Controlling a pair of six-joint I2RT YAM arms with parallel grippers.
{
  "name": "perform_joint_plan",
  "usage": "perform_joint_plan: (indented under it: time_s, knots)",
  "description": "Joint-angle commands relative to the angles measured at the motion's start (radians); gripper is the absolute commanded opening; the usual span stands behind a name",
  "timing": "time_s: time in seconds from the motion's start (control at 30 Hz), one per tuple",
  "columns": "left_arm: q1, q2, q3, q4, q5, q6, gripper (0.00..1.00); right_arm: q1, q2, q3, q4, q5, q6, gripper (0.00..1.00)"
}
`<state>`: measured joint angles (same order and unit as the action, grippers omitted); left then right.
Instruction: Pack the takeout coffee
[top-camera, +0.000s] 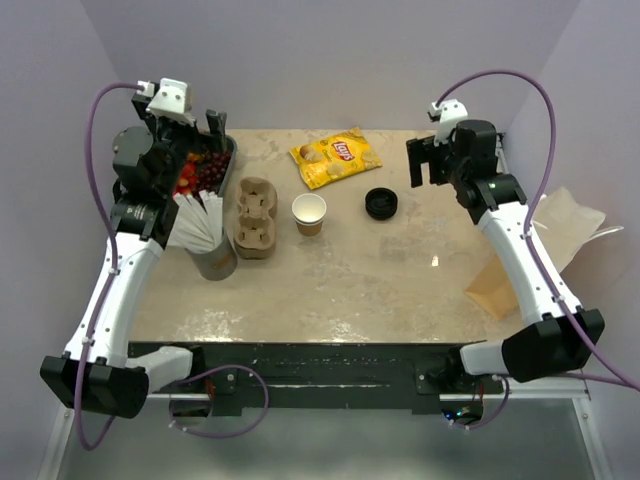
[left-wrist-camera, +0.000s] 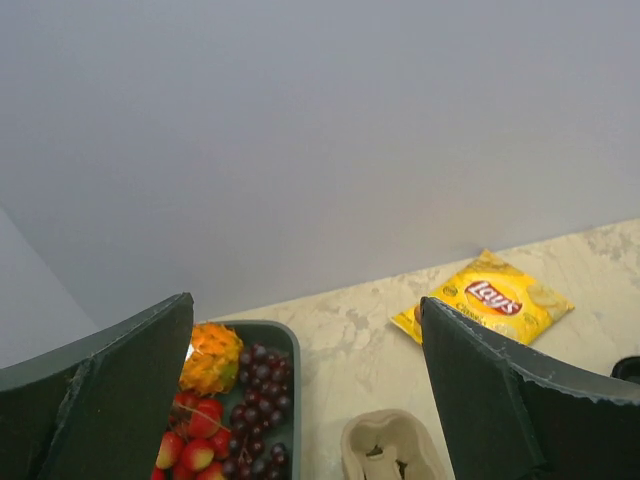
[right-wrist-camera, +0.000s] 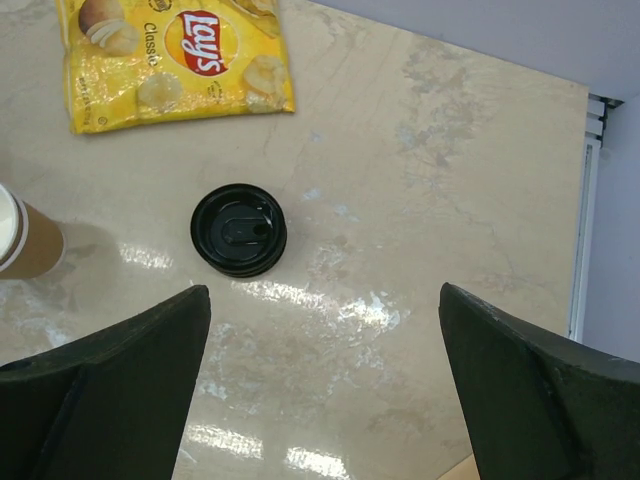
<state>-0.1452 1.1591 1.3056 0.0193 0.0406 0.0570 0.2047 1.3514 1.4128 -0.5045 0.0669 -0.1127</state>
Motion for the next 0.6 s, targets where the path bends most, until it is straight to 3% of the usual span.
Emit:
perform_joint_plan:
  time_s: [0.0,0.17,0.37,0.5,0.53,0.57]
  knots:
    - [-0.007,0.005,0.02,-0.016,0.073,0.032,1.0,0.005,0.015,0.054,0.035,-0.064,-0.037,0.99]
    - [-0.007,-0.019,0.035,-0.128,0.15,0.101,0.99,0.027,0.057,0.08,-0.002,-0.48,-0.322,0.99]
    - [-0.01,-0.094,0.027,-0.206,0.166,0.167,0.99,0.166,0.233,0.227,-0.105,-0.538,-0.487,0.89]
    - [-0.017,-0.13,0.017,-0.229,0.189,0.164,0.99,0.217,0.429,0.38,-0.207,-0.582,-0.609,0.75]
    - [-0.017,-0.139,0.009,-0.234,0.191,0.162,0.99,0.234,0.478,0.423,-0.242,-0.593,-0.66,0.65]
    - [-0.017,-0.145,0.001,-0.234,0.191,0.161,0.99,0.242,0.526,0.522,-0.329,-0.604,-0.695,0.62]
